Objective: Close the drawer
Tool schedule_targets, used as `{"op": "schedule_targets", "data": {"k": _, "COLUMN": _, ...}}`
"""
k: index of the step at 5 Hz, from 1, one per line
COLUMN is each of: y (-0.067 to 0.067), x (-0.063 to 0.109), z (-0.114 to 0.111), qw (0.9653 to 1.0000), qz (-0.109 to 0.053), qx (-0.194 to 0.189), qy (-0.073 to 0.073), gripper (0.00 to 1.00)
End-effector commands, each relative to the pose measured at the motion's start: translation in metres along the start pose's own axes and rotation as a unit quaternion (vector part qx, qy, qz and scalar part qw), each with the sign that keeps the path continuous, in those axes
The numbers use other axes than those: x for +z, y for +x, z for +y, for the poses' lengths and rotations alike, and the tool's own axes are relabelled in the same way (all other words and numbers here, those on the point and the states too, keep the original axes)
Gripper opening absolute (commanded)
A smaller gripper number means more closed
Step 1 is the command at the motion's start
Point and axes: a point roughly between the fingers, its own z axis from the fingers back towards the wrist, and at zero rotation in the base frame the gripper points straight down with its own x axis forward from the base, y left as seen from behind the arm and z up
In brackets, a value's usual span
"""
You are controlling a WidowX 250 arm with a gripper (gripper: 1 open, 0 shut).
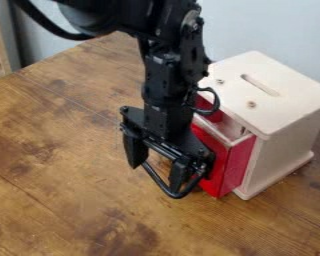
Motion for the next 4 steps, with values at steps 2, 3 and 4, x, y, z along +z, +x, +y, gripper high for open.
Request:
{"op": "schedule_targets", "data": {"k": 2, "y": 0.023, "x": 0.003, "z": 0.021, "qw": 0.9998, "qz": -0.021, "qx": 0.007, "qy": -0.002, "gripper": 0.00}}
{"op": "schedule_targets", "data": {"k": 3, "y": 0.033, "x": 0.003, "z": 0.021, "qw": 0.9997, "qz": -0.023, "qx": -0.006, "qy": -0.002, "gripper": 0.00}}
{"op": "schedule_targets", "data": {"k": 4, "y": 0.034, "x": -0.002, "z": 0.029, "qw": 0.9997, "qz": -0.023, "qx": -0.004, "qy": -0.001, "gripper": 0.00}}
